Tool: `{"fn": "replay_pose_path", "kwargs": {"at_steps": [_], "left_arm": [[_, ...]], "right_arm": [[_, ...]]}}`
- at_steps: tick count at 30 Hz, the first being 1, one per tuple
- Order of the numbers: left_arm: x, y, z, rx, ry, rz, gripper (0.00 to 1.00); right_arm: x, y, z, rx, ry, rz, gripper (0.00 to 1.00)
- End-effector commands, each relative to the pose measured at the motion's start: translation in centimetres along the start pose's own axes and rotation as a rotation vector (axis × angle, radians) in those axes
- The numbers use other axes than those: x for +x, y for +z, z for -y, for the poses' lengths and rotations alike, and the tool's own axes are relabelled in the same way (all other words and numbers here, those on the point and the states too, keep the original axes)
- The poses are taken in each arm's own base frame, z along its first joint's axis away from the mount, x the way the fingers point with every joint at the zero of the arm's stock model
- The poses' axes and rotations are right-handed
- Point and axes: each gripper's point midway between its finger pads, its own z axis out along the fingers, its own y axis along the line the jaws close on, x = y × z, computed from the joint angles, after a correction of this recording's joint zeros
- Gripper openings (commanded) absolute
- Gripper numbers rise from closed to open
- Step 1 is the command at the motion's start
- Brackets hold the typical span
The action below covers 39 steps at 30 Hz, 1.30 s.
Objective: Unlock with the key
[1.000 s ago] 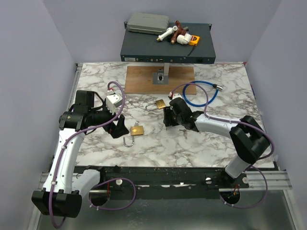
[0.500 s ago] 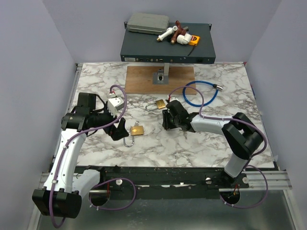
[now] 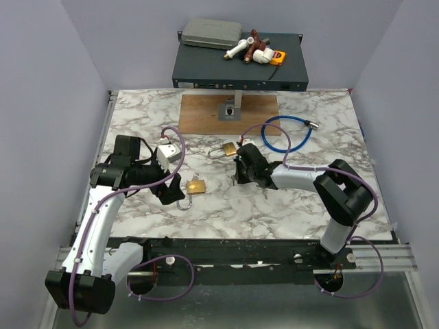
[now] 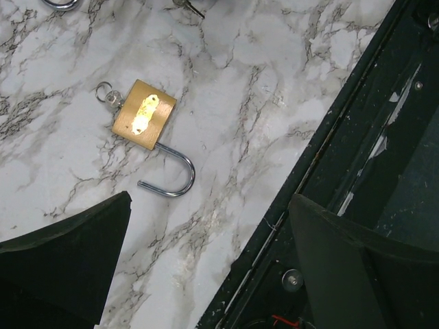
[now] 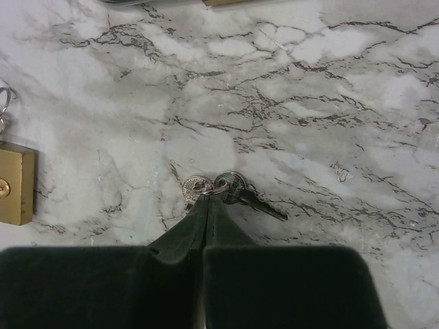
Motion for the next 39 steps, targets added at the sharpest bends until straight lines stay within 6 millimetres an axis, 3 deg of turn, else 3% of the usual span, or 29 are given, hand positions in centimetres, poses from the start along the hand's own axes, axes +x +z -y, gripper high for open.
{"fn": "replay_pose_path", "kwargs": {"at_steps": [1,8,17,19,22,24,39], "left_arm": [[0.6,0.3,0.4,0.019,0.057,-0.002,0.95],[1.5,0.9,0.6,0.042,0.064,-0.028,0.94],[0.8,1.5,0.9,0.069,0.072,-0.027,0.93],[0.8,1.6,1.0,0.074,0.075,-0.029,0.93],[0.7,1.7,1.2,0.078,0.08,-0.028,0.93],[0.6,1.7,1.3,0.079,0.081,-0.029,0.93],[0.8,1.5,1.1,0.058,0.104,-0.034,0.94]], "right_arm": [[-0.4,0.3,0.0,0.015,0.007,0.026,0.01],[-1.3,-1.5,-0.2,-0.015,0.007,0.077,0.01],[-2.8,-4.0,-0.6,-0.047,0.008,0.142,0.01],[-2.7,-3.9,-0.5,-0.045,0.007,0.14,0.05],[-2.6,-3.4,-0.6,-0.036,0.01,0.123,0.37],[-2.7,-3.0,-0.6,-0.026,0.021,0.112,0.43],[-2.3,-0.7,-1.3,-0.001,0.041,0.055,0.42]]}}
